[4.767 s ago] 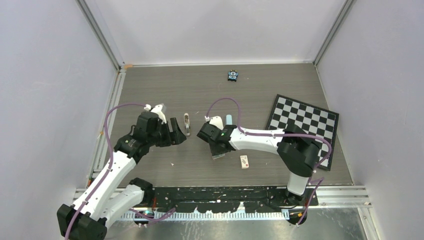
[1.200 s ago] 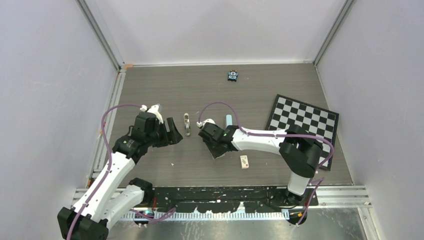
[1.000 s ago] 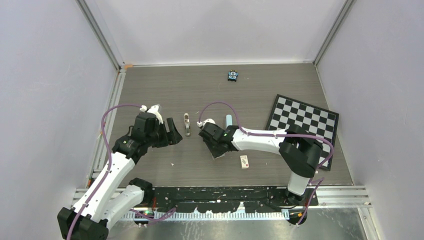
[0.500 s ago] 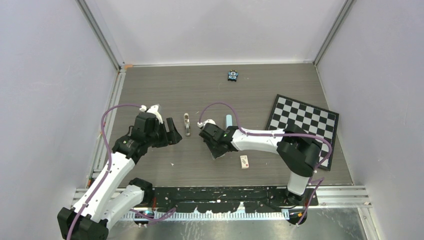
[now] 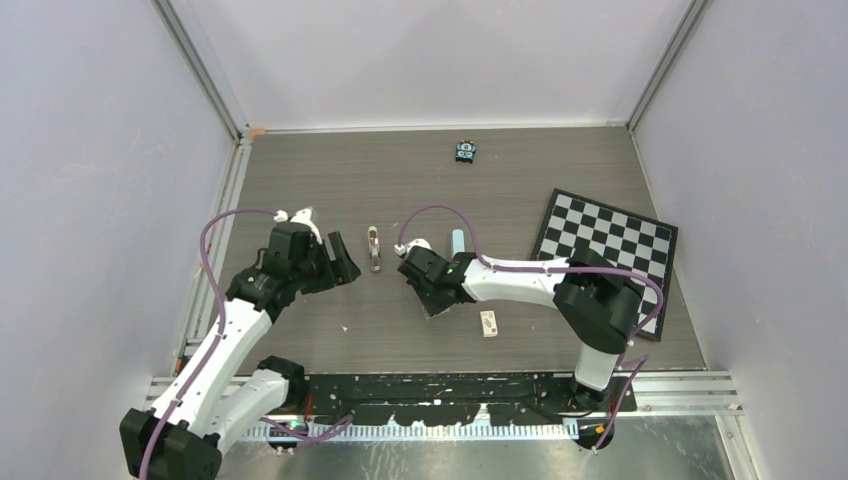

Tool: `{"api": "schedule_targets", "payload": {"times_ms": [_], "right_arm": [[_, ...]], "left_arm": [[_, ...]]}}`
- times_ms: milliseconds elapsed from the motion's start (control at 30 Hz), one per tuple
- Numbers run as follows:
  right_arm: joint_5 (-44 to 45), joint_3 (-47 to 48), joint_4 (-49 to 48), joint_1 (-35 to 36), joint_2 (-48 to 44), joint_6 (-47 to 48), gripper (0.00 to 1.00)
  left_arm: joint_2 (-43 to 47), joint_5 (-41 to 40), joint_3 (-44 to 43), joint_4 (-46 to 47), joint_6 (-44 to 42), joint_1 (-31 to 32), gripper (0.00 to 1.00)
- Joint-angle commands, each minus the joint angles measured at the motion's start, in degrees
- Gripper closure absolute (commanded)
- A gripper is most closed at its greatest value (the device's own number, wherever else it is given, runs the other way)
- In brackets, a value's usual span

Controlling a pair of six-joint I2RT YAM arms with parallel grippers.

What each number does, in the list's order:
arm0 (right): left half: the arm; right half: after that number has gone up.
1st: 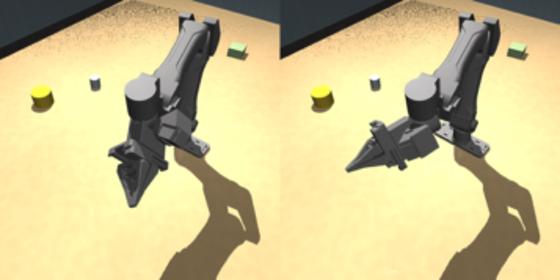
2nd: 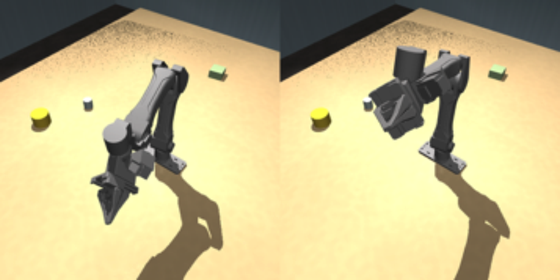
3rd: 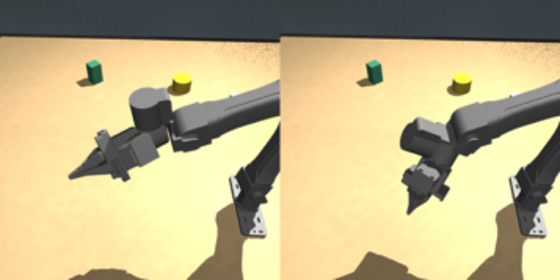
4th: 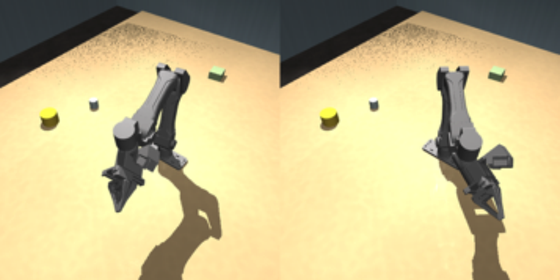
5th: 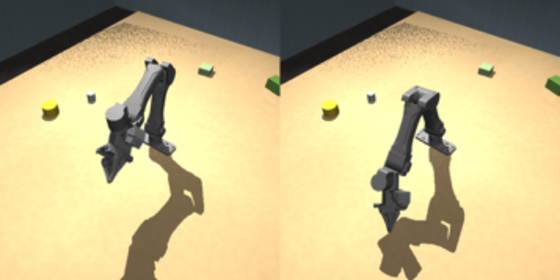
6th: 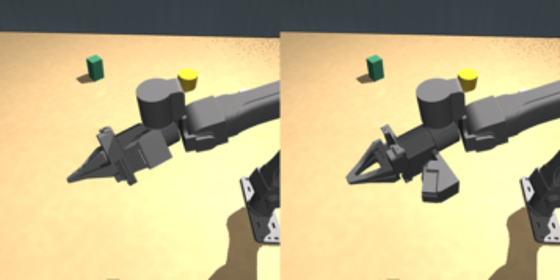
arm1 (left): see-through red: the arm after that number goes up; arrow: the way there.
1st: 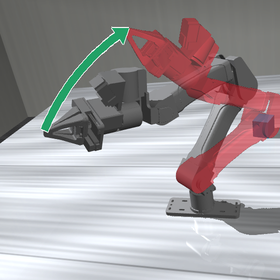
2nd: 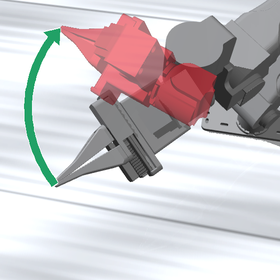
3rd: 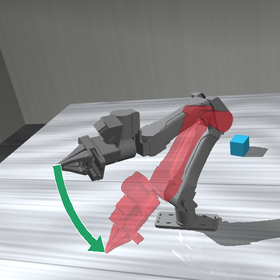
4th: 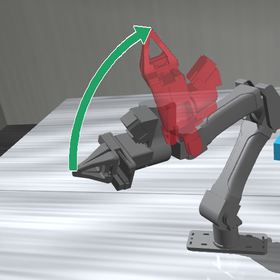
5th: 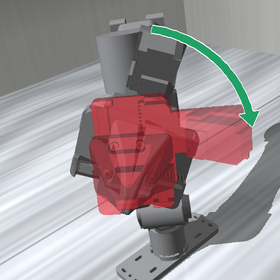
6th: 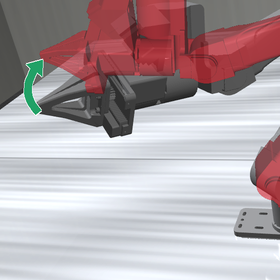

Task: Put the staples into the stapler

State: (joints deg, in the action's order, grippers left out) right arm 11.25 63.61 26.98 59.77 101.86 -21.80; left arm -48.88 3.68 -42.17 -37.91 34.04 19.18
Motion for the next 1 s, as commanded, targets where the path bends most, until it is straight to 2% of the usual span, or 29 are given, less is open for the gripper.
{"api": "schedule_targets", "payload": {"times_ms": [0, 100, 300, 467, 633, 800, 967], "right_arm": [[0.8, -0.1, -1.1, -0.2, -1.6, -1.5, 0.76], [0.7, 0.1, -1.0, -0.1, -2.9, -2.4, 0.76], [1.2, 0.7, -0.7, -0.4, -6.6, -3.5, 0.76], [1.3, 1.1, -0.3, -1.6, -8.6, -3.9, 0.77], [1.8, 1.5, -0.5, -3.1, -10.8, -4.4, 0.77], [2.0, 1.9, -1.0, -4.0, -12.6, -4.4, 0.77], [2.4, 2.1, -1.3, -4.6, -13.1, -4.5, 0.76]], "left_arm": [[-1.9, 0.8, 0.4, 4.8, 4.0, -3.7, 0.28], [-5.8, 0.8, 1.5, 8.7, 6.9, -6.2, 0.36], [-16.4, -3.2, 3.6, 17.8, 11.1, -6.6, 0.40], [-22.4, -2.2, 5.4, 26.1, 14.3, -6.6, 0.47], [-28.2, -1.5, 5.5, 29.8, 14.9, -6.6, 0.57], [-33.1, -1.5, 5.6, 32.5, 15.2, -6.6, 0.61], [-37.4, -0.3, 6.6, 40.3, 17.3, -6.6, 0.64]]}}
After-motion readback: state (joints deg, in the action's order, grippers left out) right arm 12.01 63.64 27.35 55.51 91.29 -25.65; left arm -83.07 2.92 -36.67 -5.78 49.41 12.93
